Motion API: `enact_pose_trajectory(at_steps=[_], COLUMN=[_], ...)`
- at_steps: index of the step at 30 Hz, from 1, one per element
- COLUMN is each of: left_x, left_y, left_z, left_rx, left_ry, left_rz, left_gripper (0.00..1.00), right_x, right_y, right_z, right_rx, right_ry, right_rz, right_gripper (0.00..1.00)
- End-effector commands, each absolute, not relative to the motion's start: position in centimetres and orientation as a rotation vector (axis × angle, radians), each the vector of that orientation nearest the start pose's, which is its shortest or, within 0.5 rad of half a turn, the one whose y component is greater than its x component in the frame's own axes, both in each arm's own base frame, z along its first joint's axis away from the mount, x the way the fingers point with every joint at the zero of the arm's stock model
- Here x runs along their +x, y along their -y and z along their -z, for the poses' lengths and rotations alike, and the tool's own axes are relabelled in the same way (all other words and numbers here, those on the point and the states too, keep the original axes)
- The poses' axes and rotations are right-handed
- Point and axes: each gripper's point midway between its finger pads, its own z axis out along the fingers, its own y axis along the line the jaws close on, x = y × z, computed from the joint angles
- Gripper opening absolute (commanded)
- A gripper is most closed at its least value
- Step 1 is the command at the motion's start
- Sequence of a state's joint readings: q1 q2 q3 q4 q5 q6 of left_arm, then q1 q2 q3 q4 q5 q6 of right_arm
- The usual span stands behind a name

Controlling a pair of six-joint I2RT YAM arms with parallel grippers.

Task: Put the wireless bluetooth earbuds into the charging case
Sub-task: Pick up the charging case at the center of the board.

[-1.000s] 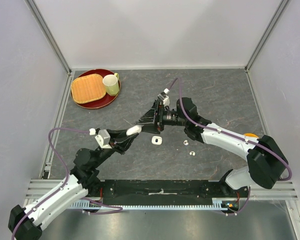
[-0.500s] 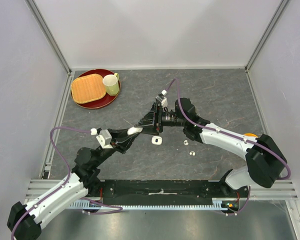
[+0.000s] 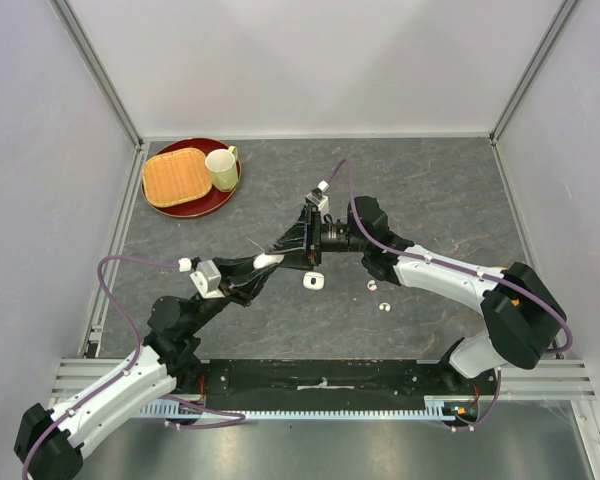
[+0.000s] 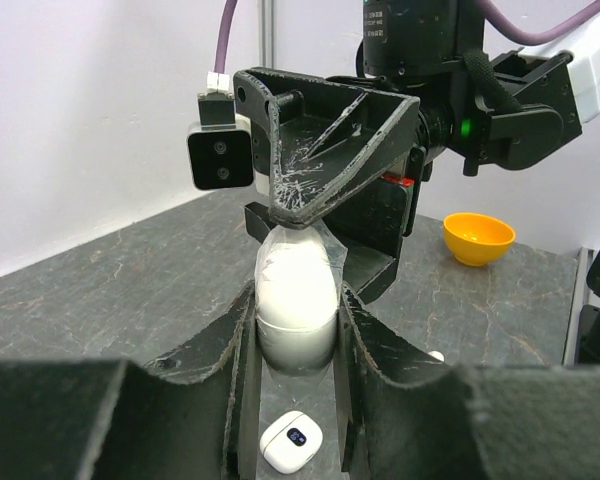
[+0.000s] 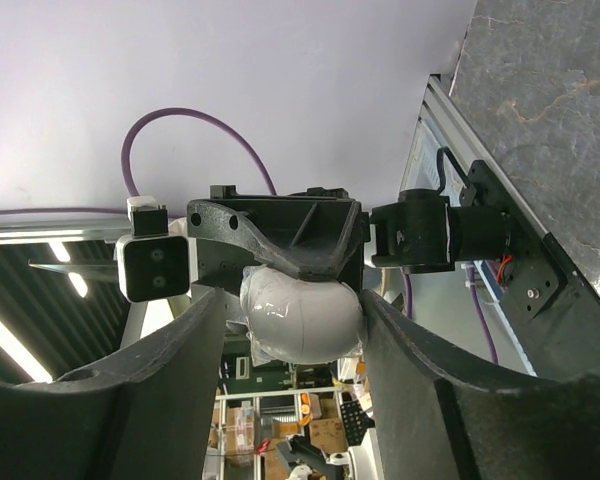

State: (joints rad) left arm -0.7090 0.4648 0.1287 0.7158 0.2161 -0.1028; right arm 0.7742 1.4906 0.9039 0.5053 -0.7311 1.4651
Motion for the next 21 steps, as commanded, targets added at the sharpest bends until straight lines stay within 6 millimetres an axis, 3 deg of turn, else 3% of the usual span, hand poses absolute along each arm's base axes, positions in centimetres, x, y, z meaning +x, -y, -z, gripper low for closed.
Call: enact_pose_trajectory(at_steps=[1,9,10,13,18,21], left_x=[18.4,18.8,18.9,19.0,19.0,18.8], left_y=[21.2,21.0,21.0,21.0,20.7,20.5], left_z=[-26.6,-26.4,-26.2,-26.3,-26.8,-27.3], left_rx=[0.577,0.549,0.544,0.530,0.478,0.458], left_ry=[-1.075,-1.106,-1.122,-1.129,-1.119,-1.087], left_rz=[0.801,0.800,0.801,0.814,0.837,0.851], left_gripper=[0.02,0.07,0.09,0.15,0.33,0.38], right_x=[18.2,18.2,18.1,18.1,18.1,18.0], right_y=[-39.8,-39.9,-40.0,-40.0,-39.8,-39.6], right_z=[-29.3,-29.4,-29.4,-29.5,-30.0,-30.4], right_rx=[-0.082,-0.094,-0.100,-0.092,-0.042,0.001], right_ry=[-2.151,-2.143,-2.146,-2.141,-2.099,-2.061], right_rz=[-2.183,-2.187,-2.185,-2.188,-2.243,-2.310], right_gripper=[0.61,0.39,0.30,0.14,0.06,0.01])
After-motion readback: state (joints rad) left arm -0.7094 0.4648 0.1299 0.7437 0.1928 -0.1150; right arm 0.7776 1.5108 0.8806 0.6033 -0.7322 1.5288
